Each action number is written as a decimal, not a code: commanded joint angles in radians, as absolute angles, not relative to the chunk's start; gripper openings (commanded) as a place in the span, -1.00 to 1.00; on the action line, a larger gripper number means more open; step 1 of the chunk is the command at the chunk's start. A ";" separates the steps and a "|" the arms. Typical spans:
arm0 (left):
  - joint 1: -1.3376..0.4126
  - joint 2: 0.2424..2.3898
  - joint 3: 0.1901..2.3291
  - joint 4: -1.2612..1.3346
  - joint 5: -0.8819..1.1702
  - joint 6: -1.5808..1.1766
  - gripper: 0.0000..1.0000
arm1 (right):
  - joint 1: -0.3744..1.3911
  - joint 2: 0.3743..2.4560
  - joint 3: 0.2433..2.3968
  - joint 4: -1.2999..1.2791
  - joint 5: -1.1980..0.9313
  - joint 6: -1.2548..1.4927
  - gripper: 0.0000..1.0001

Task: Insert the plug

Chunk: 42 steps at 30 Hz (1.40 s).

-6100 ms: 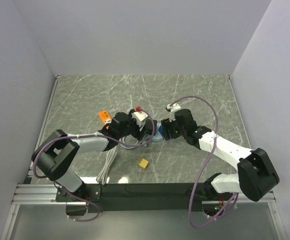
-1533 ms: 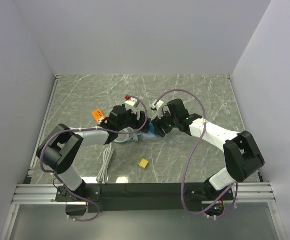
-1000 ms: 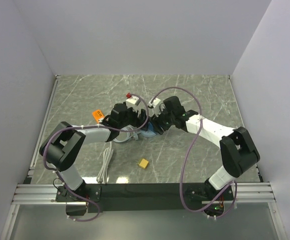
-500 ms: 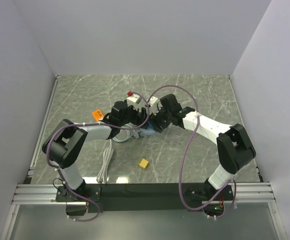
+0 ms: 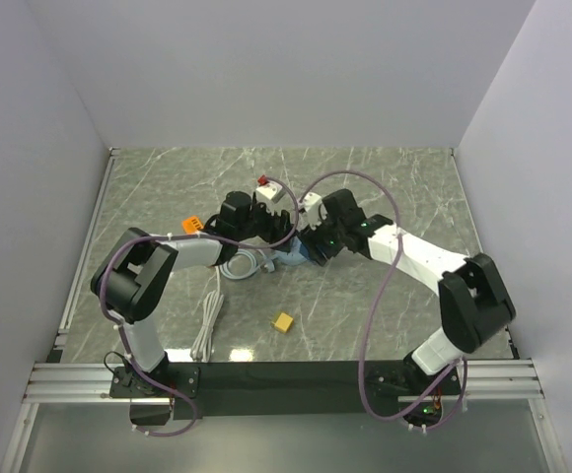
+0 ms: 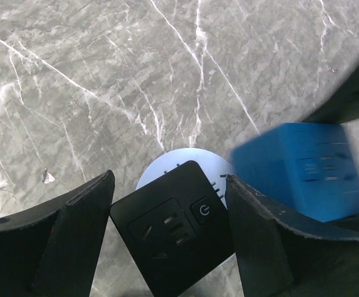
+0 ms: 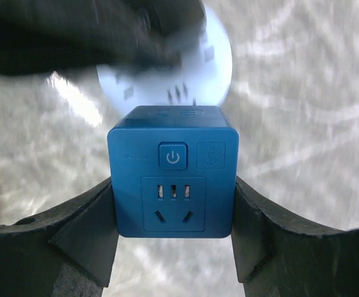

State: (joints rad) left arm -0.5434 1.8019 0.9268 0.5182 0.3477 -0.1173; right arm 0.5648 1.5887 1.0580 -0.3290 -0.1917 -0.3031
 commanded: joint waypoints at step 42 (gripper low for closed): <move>-0.643 1.888 1.134 0.081 0.825 0.276 0.94 | 0.673 1.169 0.804 -0.414 -0.002 0.023 -1.00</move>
